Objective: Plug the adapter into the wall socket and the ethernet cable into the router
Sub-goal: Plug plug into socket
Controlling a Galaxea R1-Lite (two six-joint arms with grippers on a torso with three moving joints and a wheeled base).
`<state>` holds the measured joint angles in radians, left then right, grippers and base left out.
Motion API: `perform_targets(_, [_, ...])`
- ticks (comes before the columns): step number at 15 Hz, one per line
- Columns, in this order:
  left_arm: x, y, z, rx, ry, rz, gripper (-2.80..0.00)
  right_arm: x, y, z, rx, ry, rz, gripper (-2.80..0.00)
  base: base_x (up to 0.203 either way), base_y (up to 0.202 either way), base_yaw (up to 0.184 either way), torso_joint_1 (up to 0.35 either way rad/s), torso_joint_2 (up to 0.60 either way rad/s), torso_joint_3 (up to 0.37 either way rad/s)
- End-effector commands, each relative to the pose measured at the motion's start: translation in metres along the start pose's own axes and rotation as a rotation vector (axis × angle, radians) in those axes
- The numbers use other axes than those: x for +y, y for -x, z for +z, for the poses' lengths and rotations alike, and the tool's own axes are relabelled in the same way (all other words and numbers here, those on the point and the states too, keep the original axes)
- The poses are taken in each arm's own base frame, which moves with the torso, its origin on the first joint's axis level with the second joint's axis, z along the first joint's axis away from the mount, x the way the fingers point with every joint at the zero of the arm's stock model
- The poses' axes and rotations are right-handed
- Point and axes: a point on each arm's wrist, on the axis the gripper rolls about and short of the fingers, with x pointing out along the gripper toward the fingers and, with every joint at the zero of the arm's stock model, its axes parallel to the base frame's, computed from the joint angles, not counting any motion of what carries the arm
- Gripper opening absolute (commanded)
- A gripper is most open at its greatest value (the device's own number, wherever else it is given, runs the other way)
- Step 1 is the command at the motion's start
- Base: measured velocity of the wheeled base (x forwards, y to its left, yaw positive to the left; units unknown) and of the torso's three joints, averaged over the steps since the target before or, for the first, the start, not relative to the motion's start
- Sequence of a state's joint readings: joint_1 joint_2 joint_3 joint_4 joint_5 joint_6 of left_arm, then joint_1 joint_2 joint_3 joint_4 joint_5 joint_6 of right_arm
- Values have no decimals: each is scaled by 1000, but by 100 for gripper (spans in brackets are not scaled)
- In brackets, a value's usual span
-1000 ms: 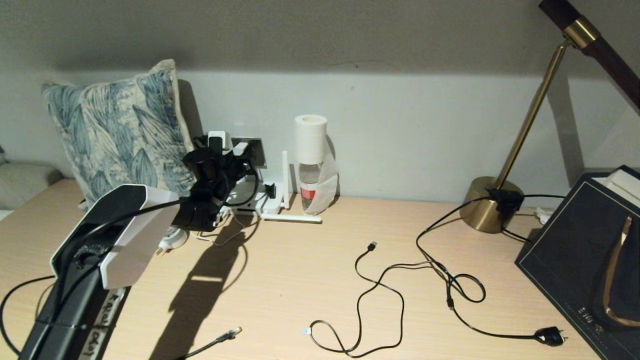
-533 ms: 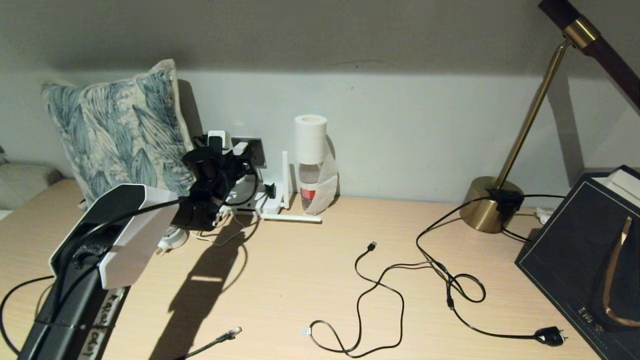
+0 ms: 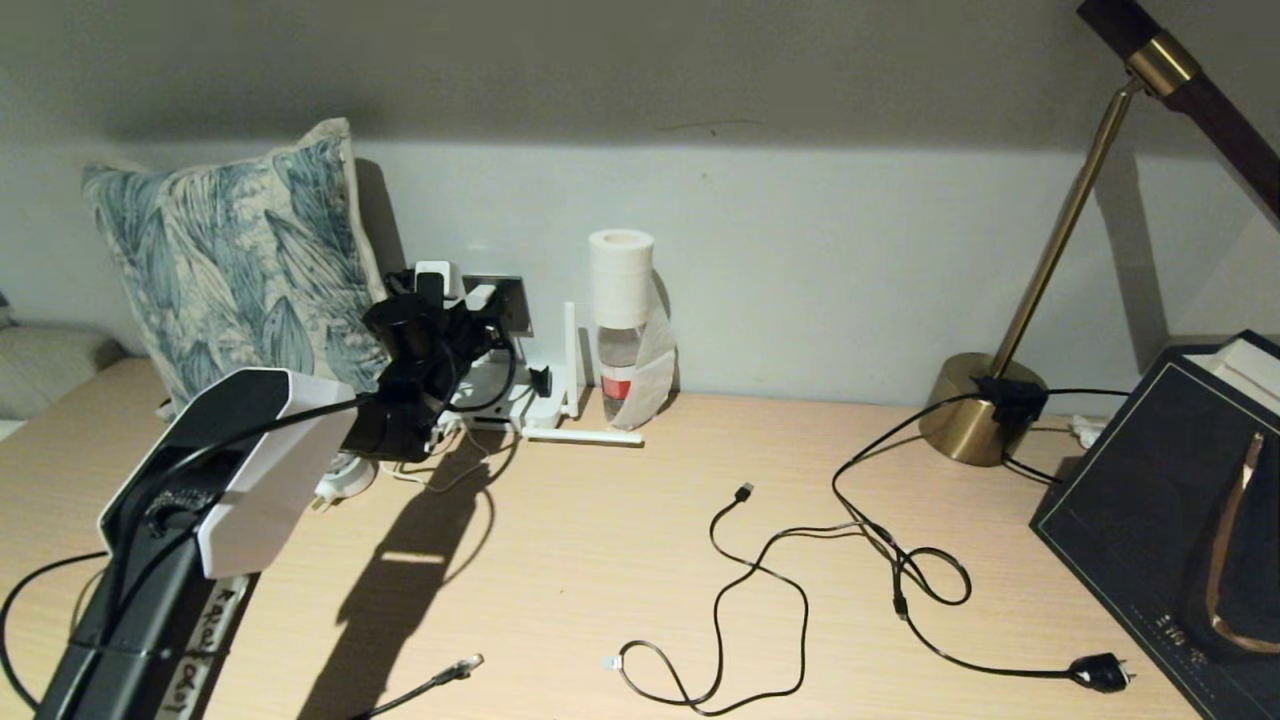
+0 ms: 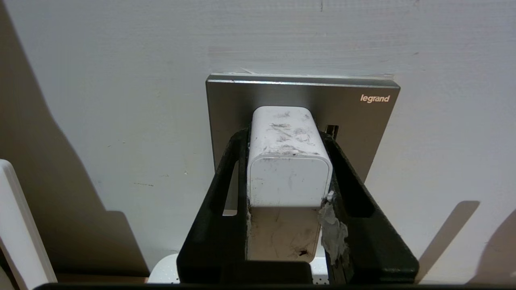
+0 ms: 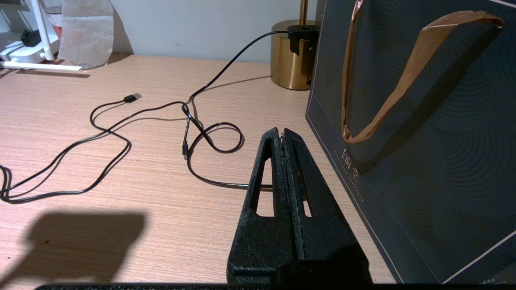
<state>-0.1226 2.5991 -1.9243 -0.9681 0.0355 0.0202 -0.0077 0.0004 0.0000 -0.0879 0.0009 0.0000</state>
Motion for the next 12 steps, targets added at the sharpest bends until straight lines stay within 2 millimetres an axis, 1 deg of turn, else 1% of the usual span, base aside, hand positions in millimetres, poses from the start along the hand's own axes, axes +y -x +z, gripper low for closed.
perform_targets(1, [0,0,2,-9,1,1,-280,0,-2,-10,35,0,1,-280,0,0,0,0,0,0])
perform_targets(3, [0,0,3,-13,1,4,-280,0,-2,-10,35,0,1,-280,0,0,0,0,0,0])
perform_targets(4, [-1,0,4,-16,1,3,0,0,-2,-10,35,0,1,-280,0,0,0,0,0,0])
perform_targets(12, [-2,1,7,-49,5,9,0,0,-2,-10,35,0,1,-280,0,0,0,0,0,0])
